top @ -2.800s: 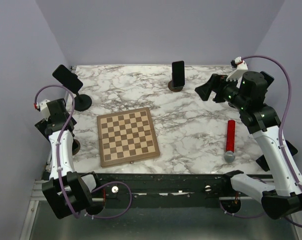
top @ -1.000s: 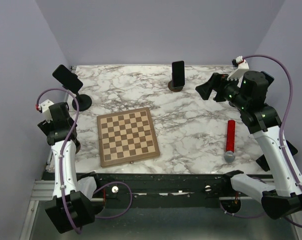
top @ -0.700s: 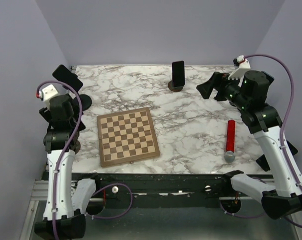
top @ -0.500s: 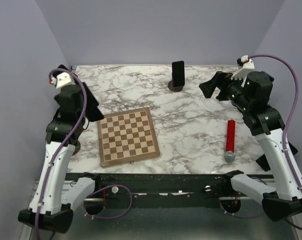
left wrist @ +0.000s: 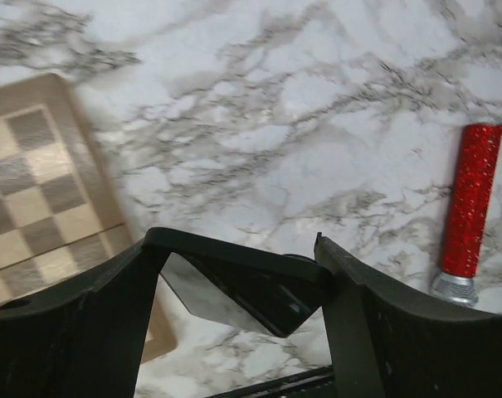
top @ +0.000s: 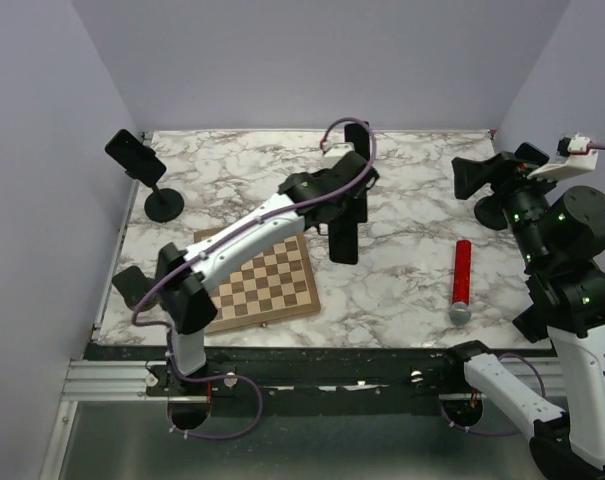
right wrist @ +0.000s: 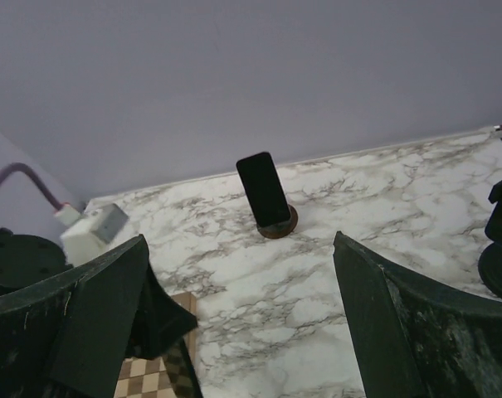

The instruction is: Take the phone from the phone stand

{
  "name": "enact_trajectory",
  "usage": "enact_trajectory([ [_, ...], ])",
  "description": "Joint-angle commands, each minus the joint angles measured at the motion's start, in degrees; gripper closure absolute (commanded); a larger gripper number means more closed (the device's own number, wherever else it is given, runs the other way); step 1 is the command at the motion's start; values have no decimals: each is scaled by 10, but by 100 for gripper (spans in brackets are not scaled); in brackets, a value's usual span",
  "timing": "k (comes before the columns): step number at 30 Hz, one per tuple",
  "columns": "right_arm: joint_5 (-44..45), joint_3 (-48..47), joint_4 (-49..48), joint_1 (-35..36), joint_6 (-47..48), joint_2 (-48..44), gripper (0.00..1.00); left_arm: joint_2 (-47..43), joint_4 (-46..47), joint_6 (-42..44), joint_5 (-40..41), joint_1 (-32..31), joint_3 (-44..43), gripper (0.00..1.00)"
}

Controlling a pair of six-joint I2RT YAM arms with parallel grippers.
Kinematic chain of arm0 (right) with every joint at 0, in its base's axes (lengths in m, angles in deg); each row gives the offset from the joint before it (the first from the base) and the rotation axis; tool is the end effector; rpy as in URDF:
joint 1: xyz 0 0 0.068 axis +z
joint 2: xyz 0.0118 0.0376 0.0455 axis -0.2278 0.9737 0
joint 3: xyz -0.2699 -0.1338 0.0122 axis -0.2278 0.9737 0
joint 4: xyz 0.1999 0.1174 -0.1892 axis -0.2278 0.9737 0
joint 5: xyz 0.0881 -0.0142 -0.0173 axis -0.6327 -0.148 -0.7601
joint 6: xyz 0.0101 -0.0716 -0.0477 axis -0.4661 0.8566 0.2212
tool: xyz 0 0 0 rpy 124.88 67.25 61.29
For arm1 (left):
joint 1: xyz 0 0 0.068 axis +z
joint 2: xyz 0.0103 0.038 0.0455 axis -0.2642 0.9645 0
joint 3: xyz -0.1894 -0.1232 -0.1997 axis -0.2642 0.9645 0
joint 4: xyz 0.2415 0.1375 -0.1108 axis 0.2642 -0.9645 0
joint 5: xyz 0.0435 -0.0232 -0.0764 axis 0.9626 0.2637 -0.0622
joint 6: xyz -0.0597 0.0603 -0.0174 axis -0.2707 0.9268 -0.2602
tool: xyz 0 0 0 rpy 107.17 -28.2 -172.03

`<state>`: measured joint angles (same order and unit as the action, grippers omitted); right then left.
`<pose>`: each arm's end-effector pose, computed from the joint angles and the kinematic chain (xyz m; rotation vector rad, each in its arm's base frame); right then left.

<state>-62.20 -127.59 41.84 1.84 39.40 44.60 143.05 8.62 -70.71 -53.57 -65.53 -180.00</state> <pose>0.1809 0.0376 0.5264 0.1553 1.5629 0.3514 0.3101 -0.3287 0.3678 -0.0652 2.3649 -0.3703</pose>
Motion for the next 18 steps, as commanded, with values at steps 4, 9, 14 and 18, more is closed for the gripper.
enact_trajectory([
  [4, 42, 1, 34, 2, 4, -12, 0, 133, -59, -136, -96, -38, -104, 100],
  [9, 36, 28, 23, 2, 1, -18, 0, 216, -96, -150, -103, -40, -174, 100],
  [14, 39, 25, 24, 2, 6, -8, 0, 232, -122, -184, -76, -43, -140, 100],
  [18, 45, 33, 17, 2, 8, -17, 0, 193, -72, -217, -63, -60, -14, 100],
])
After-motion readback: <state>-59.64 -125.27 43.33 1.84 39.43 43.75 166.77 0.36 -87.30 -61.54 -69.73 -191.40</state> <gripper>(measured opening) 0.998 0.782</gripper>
